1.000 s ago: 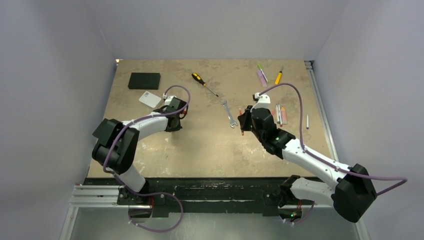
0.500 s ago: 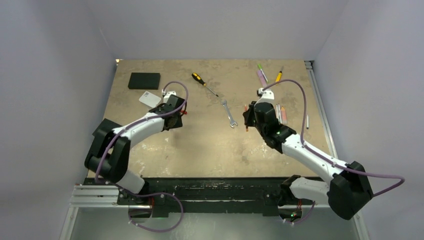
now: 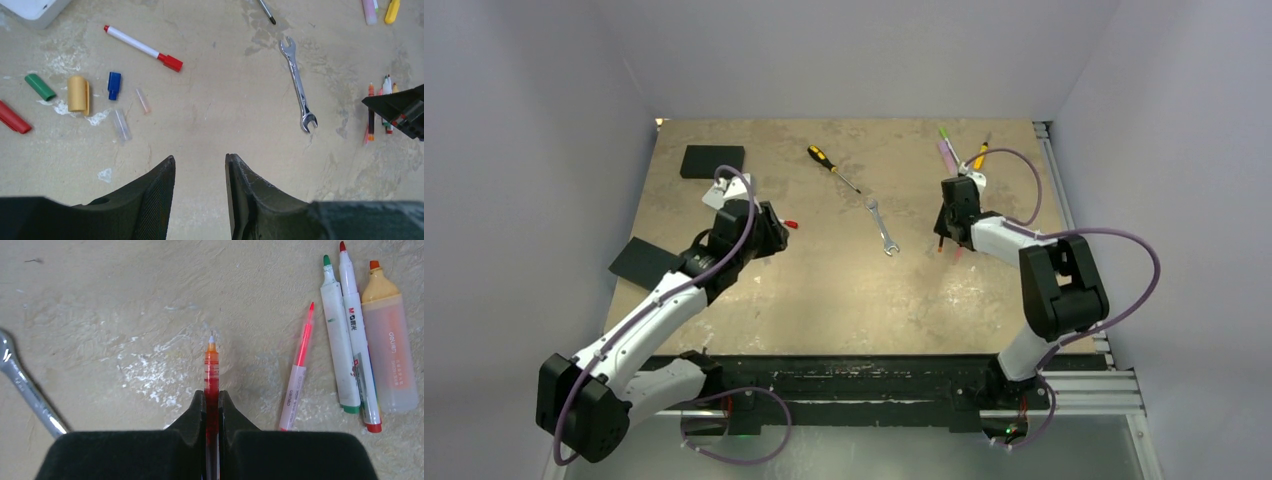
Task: Open the pen caps
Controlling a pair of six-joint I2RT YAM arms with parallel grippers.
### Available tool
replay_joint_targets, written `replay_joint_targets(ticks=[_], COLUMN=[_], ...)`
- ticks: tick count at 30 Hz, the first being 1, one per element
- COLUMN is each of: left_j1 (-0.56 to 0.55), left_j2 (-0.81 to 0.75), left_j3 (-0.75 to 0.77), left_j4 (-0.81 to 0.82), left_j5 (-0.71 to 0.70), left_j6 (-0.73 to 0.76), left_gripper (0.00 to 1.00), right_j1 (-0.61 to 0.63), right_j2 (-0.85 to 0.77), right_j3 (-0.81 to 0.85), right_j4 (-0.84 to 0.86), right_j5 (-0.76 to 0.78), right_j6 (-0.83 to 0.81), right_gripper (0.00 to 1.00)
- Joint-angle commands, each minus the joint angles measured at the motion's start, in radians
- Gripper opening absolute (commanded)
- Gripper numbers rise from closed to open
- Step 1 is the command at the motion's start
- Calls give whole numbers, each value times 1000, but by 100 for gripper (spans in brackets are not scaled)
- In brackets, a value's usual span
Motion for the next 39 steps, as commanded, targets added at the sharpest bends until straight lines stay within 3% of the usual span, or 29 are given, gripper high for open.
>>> replay_joint_targets(ticks=[1, 15, 16, 21, 26, 29, 35, 39], left_j1=[-3, -3, -3, -3, -3, -5, -5, -5], left_j2=[-76, -108, -105, -98, -93, -87, -78, -82], left_j3=[-43, -86, -84, -83, -78, -74, -73, -76], left_j4=[15, 32, 34, 38, 42, 50, 59, 58], left_j5=[50, 77, 80, 89, 100, 106, 118, 118], left_j6=[-30, -40, -39, -44, -47, -52, -53, -55], left_gripper=[41, 41, 41, 41, 41, 41, 41, 41], right_j1=[-11, -73, -75, -75, -74, -66, -54, -55], right_j2=[43, 126, 124, 67, -13, -49, 12, 59], right_j3=[85, 38, 38, 25, 35, 27, 42, 42], right_j4=[-16, -39, -38, -30, -35, -14, 15, -7], right_j5=[26, 60, 52, 13, 26, -10, -137, -170], right_j6=[12, 6, 4, 0, -5, -8, -13, 11], right_gripper=[0, 0, 2, 39, 51, 48, 18, 13])
